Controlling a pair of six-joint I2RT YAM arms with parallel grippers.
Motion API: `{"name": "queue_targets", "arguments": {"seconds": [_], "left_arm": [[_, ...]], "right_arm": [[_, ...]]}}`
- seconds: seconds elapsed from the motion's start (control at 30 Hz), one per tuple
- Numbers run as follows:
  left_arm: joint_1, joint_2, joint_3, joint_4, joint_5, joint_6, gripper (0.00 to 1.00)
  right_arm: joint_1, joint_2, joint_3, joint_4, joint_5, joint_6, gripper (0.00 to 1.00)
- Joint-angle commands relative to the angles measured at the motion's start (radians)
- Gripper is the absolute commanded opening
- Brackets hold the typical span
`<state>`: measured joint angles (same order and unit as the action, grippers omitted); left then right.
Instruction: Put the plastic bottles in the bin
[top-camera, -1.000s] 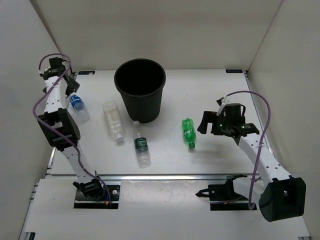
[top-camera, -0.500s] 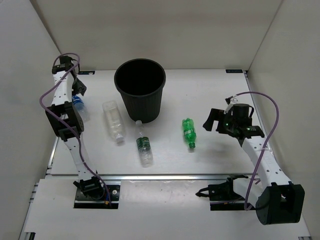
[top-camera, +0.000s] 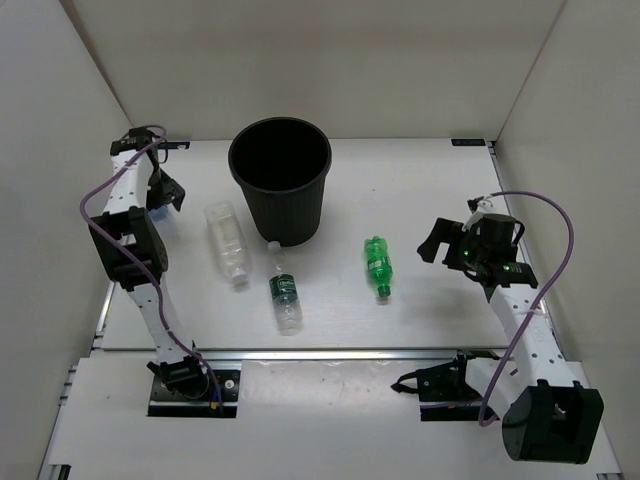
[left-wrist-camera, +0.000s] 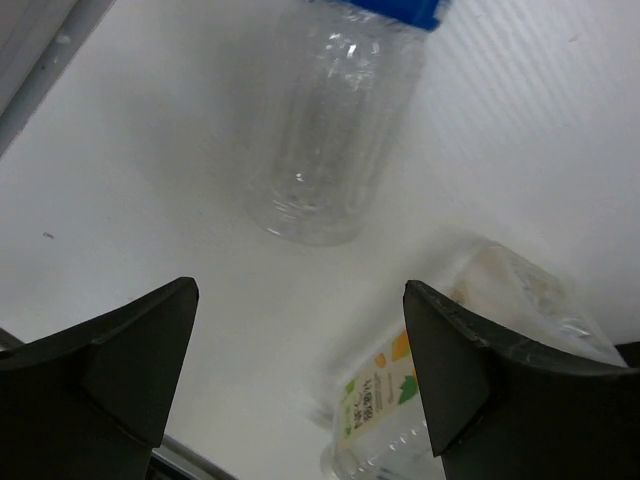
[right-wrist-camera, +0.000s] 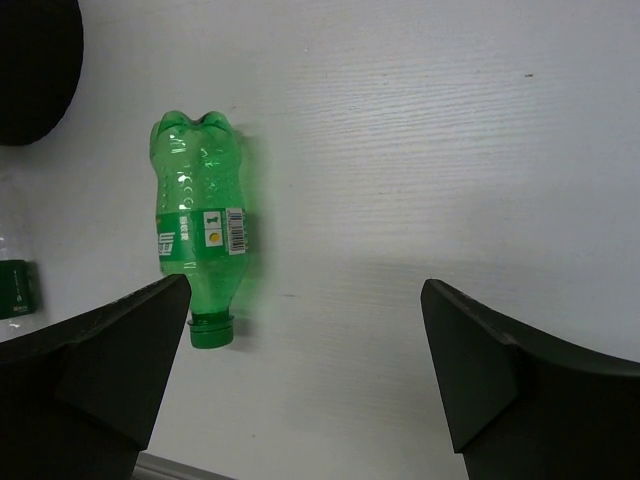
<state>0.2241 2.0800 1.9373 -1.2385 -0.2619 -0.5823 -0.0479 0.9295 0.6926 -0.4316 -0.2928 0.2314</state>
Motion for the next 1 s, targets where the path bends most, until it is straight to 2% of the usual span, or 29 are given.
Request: {"name": "queue_targets", "arguments": {"seconds": [0.0,0.07,0.1,0.17,0.3,0.5,0.6,0.63,0.87,0.97], "left_arm": [[0.033,0.0,-0.047,-0.024,-0.009,-0.019,0.94],[0.011,-0.001,-0.079,0.022,-0.005,-0.036,0.94],[0.008,-0.009,-0.093,0.055,-0.008,-0.06,0.99],[0.001,-0.012,-0.126,0.105,0.038,-0.083,0.99],[-0.003,0.008,-0.109,0.14,0.026,-0.111,0.99],[-0.019,0.078,0.012,0.087,0.004,-0.128,0.98],[-0.005,0.094,0.0,0.109,0.03,-0.123,0.86],[-0.005,0.097,0.002,0.106,0.03,-0.132,0.85],[0.035,0.11,0.037,0.062,0.033,-0.116,0.94],[0.055,0.164,0.119,-0.001,0.014,-0.125,0.95]], "right_arm": [[-0.012,0.005,-0.004,0.069,-0.028,-0.012,0.99],[-0.017,0.015,-0.001,0.076,-0.04,-0.018,0.99],[-0.018,0.008,-0.004,0.08,-0.043,-0.018,0.99],[-0.015,0.002,-0.007,0.083,-0.04,-0.014,0.99],[-0.02,-0.029,-0.001,0.074,-0.032,-0.026,0.99],[-0.059,-0.104,-0.01,0.047,-0.011,-0.026,1.0],[-0.089,-0.138,-0.007,0.031,-0.016,-0.033,0.99],[-0.096,-0.139,0.001,0.022,-0.009,-0.049,0.99],[-0.066,-0.201,-0.021,-0.007,0.053,-0.033,0.99],[-0.07,-0.244,-0.047,0.016,0.06,-0.024,0.99]]}}
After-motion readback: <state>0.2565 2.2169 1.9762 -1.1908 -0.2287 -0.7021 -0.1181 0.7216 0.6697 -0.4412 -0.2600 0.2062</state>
